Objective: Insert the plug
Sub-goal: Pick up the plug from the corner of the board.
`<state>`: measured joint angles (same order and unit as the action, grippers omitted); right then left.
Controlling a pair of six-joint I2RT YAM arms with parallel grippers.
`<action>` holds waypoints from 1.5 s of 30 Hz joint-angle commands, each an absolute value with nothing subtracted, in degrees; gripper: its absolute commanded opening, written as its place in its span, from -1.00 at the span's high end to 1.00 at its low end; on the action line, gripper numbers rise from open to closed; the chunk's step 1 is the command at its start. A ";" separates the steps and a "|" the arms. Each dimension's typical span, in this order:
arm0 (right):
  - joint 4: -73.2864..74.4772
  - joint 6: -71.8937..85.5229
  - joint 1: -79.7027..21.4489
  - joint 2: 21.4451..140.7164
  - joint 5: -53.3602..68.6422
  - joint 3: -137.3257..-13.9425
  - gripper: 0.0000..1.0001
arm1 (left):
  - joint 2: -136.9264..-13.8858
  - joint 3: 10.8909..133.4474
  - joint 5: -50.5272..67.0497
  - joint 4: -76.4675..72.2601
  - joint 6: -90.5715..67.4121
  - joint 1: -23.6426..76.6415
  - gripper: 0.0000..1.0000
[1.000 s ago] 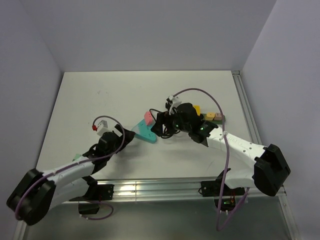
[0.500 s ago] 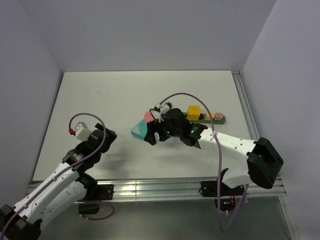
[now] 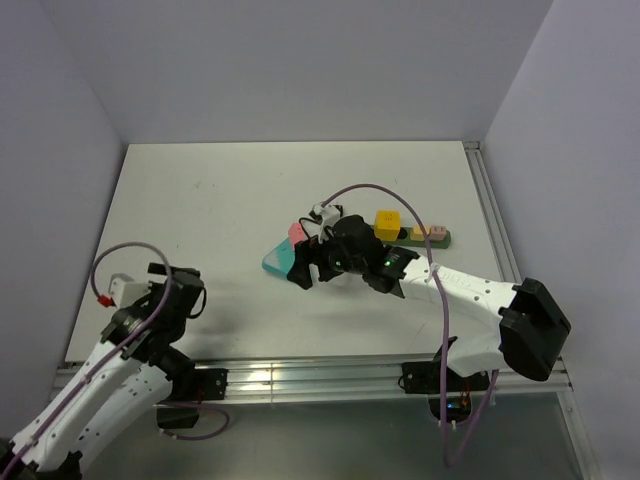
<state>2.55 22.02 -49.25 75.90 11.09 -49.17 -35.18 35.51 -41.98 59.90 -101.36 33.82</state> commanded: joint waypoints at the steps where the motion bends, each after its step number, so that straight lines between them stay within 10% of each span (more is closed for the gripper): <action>1: 0.97 21.71 -49.22 75.50 11.34 -50.10 -0.90 | -25.86 32.79 -46.57 62.49 -105.38 33.57 -0.99; 27: -7.02 29.69 -52.64 94.56 23.64 -59.40 -0.90 | -33.40 41.91 -55.99 74.01 -112.09 33.57 -0.99; 45: -11.34 49.22 -68.46 131.12 20.39 -100.34 -0.93 | -27.51 59.06 -56.33 76.98 -87.98 33.57 -0.99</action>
<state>-10.98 47.27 -67.70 129.49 20.95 -93.71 -28.75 55.86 -54.02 74.52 -92.92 33.82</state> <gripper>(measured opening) 0.963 0.994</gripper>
